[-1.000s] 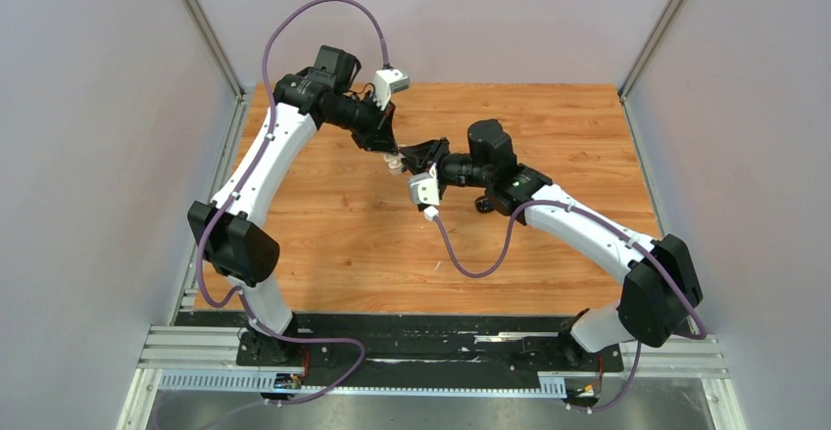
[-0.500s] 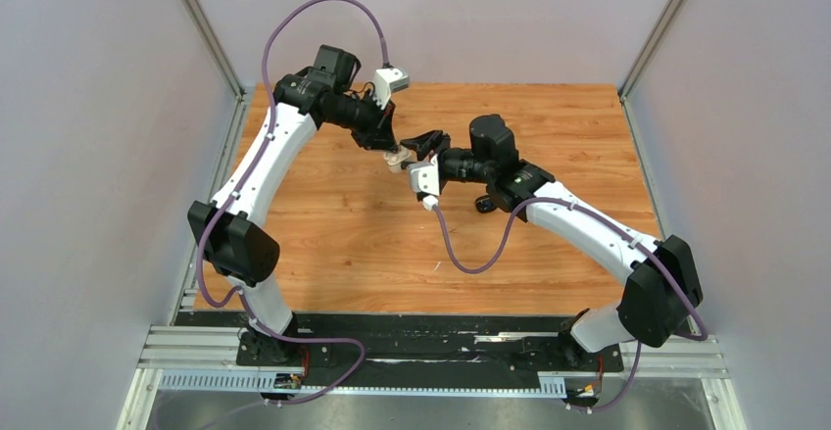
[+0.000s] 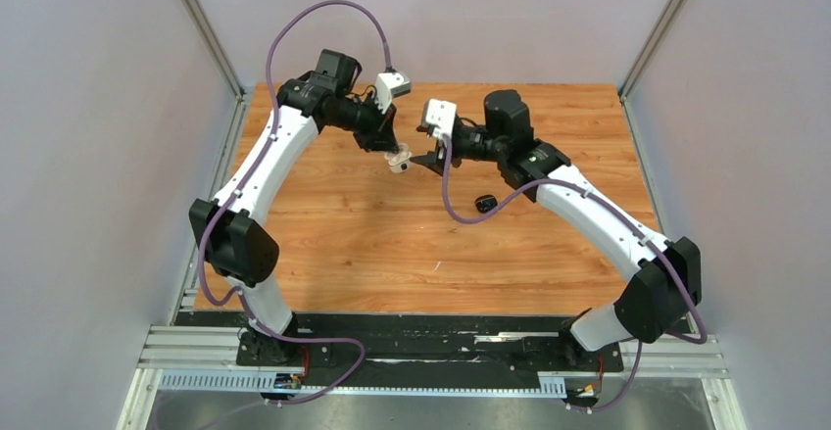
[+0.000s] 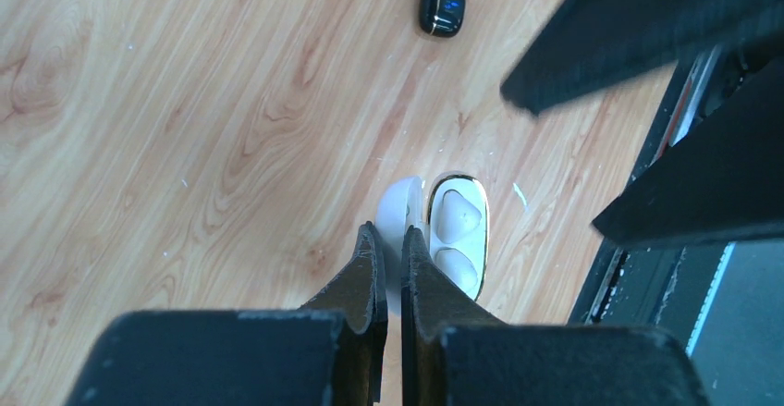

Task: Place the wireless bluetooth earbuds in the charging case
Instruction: Place the earbud in the charging case, then close the charging case, then place the charging case at the center of the board.

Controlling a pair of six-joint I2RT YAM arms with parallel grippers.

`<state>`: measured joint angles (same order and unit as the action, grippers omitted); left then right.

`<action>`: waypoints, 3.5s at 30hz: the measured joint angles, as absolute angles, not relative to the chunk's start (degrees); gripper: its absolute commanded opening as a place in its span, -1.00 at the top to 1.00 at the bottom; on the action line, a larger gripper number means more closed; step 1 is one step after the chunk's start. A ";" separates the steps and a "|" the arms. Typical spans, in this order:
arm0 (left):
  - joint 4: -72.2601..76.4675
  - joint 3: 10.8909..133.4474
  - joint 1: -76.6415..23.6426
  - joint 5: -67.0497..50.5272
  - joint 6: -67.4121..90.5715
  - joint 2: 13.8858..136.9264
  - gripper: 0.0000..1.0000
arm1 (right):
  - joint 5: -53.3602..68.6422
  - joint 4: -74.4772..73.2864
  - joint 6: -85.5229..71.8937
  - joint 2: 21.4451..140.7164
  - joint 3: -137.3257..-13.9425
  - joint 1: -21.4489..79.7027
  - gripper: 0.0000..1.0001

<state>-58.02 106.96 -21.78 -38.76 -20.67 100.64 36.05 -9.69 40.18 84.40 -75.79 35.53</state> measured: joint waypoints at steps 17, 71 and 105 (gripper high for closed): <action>-41.63 92.55 -21.78 -43.66 -27.49 89.76 1.00 | 62.41 -21.52 10.09 104.38 -88.75 22.74 -0.17; -37.56 96.20 -21.37 -53.65 -17.21 93.62 -0.57 | 70.52 -7.86 -9.32 107.96 -89.62 22.79 0.92; -37.47 91.33 -17.21 -28.84 -9.96 92.90 -0.55 | 54.87 -7.11 -24.75 126.63 -85.12 16.78 0.58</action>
<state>-37.47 91.33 -17.21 -28.84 -9.96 92.90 54.87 -7.11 -24.75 126.63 -85.12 16.78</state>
